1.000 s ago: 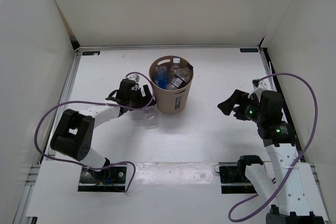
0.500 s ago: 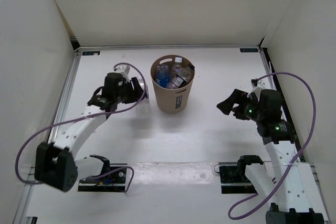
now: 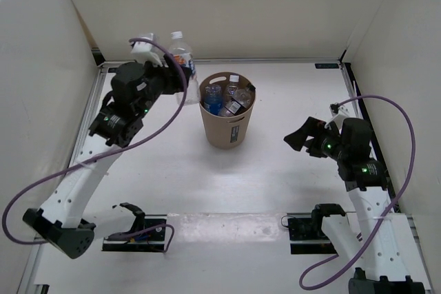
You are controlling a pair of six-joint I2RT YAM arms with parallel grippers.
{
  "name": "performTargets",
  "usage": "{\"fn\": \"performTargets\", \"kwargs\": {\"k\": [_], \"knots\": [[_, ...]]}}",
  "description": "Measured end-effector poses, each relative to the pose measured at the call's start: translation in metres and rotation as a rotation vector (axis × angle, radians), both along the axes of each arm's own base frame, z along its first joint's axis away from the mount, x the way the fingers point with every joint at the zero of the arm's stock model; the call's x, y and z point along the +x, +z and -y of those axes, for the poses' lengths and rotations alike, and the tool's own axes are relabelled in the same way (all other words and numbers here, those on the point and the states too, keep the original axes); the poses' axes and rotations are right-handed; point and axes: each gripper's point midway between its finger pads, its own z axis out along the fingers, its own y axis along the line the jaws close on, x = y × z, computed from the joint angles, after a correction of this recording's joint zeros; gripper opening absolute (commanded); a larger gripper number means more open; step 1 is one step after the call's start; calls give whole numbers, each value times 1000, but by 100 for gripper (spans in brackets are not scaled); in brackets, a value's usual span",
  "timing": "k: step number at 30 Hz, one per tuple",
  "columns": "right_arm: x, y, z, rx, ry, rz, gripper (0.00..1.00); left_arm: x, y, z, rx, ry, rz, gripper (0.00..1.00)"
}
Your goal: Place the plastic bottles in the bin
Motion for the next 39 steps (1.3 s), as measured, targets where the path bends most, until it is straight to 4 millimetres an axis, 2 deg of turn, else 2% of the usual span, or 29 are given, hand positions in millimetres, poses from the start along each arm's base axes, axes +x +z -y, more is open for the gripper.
{"fn": "performTargets", "kwargs": {"k": [2, 4, 7, 10, 16, 18, 19, 20, 24, 26, 29, 31, 34, 39], "knots": [[-1, 2, 0, 3, -1, 6, 90, 8, 4, 15, 29, -1, 36, 58], [-2, 3, 1, 5, -3, 14, 90, 16, 0, 37, 64, -9, 60, 58], [-2, 4, 1, 11, -5, 16, 90, 27, -14, 71, 115, -28, 85, 58], [-2, 5, 1, 14, -3, 17, 90, 36, -26, 96, 156, -32, 104, 58], [-3, 5, 0, 18, 3, 15, 90, 50, -33, 122, 209, 4, 185, 58], [-3, 5, -1, 20, 7, 14, 90, 53, -34, 124, 219, 21, 206, 58], [-3, 5, -2, 21, 8, 14, 90, 54, -35, 125, 222, 27, 216, 62], [-4, 5, -3, 21, 12, 13, 90, 55, -37, 125, 228, 32, 222, 70], [-5, 5, -4, 22, 19, 12, 90, 57, -54, 122, 254, 47, 218, 76], [-5, 5, -4, 22, 19, 13, 90, 55, -71, 117, 280, 51, 197, 98], [-4, 4, -4, 21, 20, 7, 90, 47, -95, 108, 313, 51, 159, 100], [-4, 3, -4, 21, 19, 3, 90, 43, -100, 103, 334, 52, 140, 100], [-2, 1, -4, 19, 18, -7, 90, 37, -89, 93, 345, 63, 131, 100], [-1, -1, -3, 18, 14, -19, 90, 18, -36, 63, 308, 122, 158, 100]]}}
